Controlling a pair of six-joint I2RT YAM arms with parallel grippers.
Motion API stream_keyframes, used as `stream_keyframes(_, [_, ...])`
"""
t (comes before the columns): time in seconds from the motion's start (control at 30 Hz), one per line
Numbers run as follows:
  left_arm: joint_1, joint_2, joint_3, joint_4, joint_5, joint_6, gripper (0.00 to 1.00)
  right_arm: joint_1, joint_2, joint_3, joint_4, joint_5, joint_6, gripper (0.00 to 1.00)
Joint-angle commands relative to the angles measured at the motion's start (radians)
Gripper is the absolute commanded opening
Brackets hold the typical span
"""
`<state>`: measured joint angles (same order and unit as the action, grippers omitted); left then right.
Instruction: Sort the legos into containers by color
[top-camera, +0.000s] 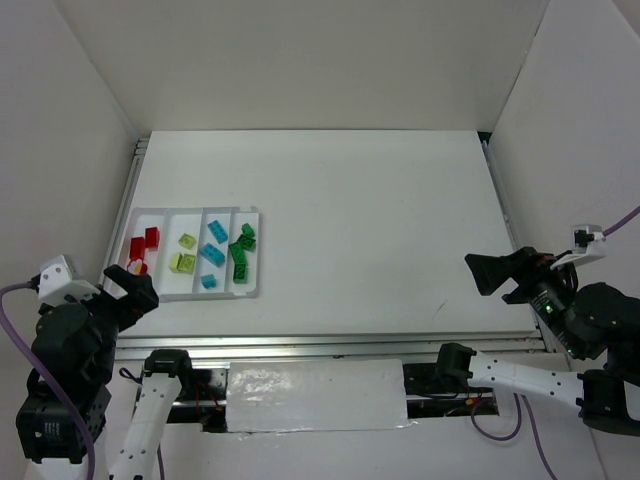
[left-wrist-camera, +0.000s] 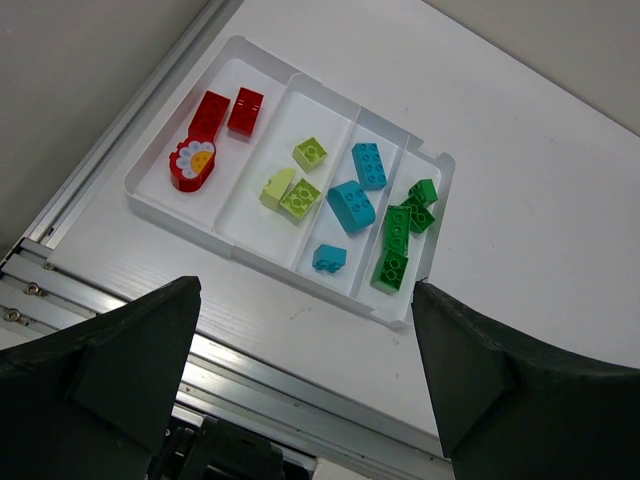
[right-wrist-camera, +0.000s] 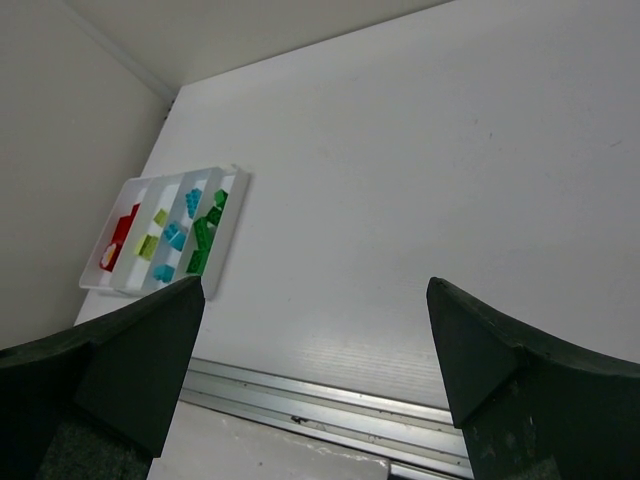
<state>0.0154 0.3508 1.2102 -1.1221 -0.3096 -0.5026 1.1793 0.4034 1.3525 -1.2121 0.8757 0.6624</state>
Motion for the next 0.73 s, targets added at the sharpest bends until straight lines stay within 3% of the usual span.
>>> stream_keyframes(0.0, [0.001,-0.018,-0.006,0.045,-0.009,-0.007,1.0,-0.004,-0.023,-0.016,0.075,0.011,-0.023,1.0])
stream_keyframes(0.7, [0.001,-0.058,-0.107,0.143,0.006,0.012,1.0,-0.004,-0.026,-0.079,0.166,0.035,-0.072,1.0])
